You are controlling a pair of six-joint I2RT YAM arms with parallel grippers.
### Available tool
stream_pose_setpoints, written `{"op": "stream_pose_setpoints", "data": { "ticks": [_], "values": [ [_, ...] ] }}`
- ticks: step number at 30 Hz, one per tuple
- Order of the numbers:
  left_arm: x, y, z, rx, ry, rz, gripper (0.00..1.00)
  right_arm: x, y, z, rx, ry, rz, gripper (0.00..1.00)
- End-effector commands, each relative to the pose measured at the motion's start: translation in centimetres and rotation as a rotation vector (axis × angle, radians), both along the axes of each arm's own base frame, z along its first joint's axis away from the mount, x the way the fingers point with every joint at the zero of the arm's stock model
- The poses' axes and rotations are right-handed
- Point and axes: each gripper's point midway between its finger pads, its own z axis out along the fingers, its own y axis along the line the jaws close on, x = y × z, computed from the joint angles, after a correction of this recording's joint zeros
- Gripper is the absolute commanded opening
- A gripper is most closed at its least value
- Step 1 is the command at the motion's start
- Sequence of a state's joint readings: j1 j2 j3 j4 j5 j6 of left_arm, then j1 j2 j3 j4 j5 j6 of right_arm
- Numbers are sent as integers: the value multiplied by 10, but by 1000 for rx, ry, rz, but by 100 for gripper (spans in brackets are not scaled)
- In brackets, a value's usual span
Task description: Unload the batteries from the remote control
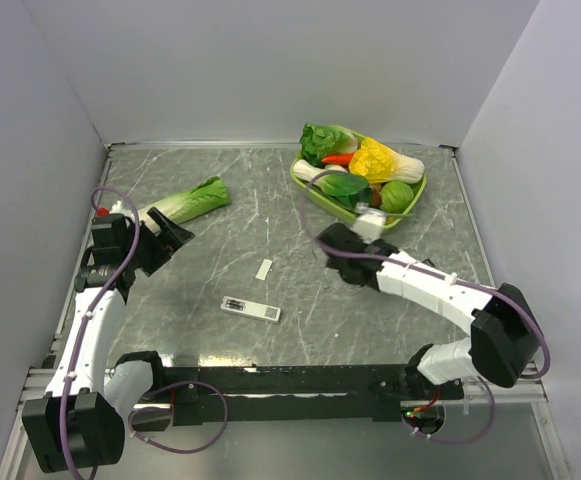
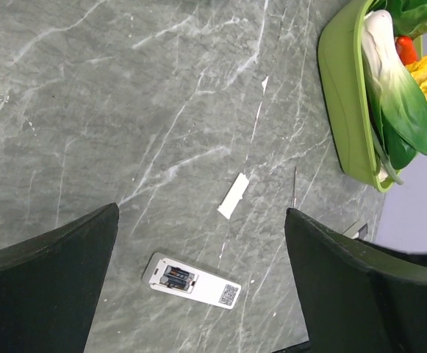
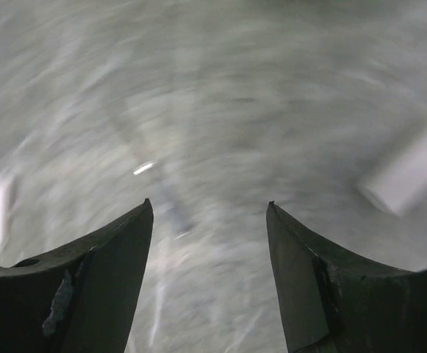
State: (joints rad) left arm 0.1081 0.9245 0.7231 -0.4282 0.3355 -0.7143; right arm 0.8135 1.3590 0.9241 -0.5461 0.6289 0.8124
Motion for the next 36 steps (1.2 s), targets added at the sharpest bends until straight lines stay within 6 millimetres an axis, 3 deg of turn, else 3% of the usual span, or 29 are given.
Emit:
{"op": "stream_pose_setpoints", "data": {
  "ticks": [1, 4, 6, 8, 10, 17, 29, 36],
  "values": [
    [1, -4, 7, -3, -44, -34, 99, -23, -99, -15, 8, 57, -594, 70],
    [0, -5, 8, -12, -51, -39, 99, -28, -130, -23, -14, 49, -721, 76],
    [0, -6, 9, -11, -54, -41, 99, -26, -139, -32, -6, 45, -750, 82],
    [0, -6, 10, -11, -57, -41, 99, -23, -151, -42, -3, 72, -770, 81],
    [0, -6, 10, -13, -59, -45, 99, -14, -150, -50, 13, 87, -748, 79],
    [0, -7, 10, -14, -60, -50, 99, -12, -160, -65, -14, 134, -817, 78],
    [-1, -8, 11, -15, -66, -50, 99, -5, -157, -73, -1, 228, -808, 77],
    [-2, -14, 13, -33, -74, -90, 99, -8, -157, -78, -23, 268, -815, 67]
  ]
}}
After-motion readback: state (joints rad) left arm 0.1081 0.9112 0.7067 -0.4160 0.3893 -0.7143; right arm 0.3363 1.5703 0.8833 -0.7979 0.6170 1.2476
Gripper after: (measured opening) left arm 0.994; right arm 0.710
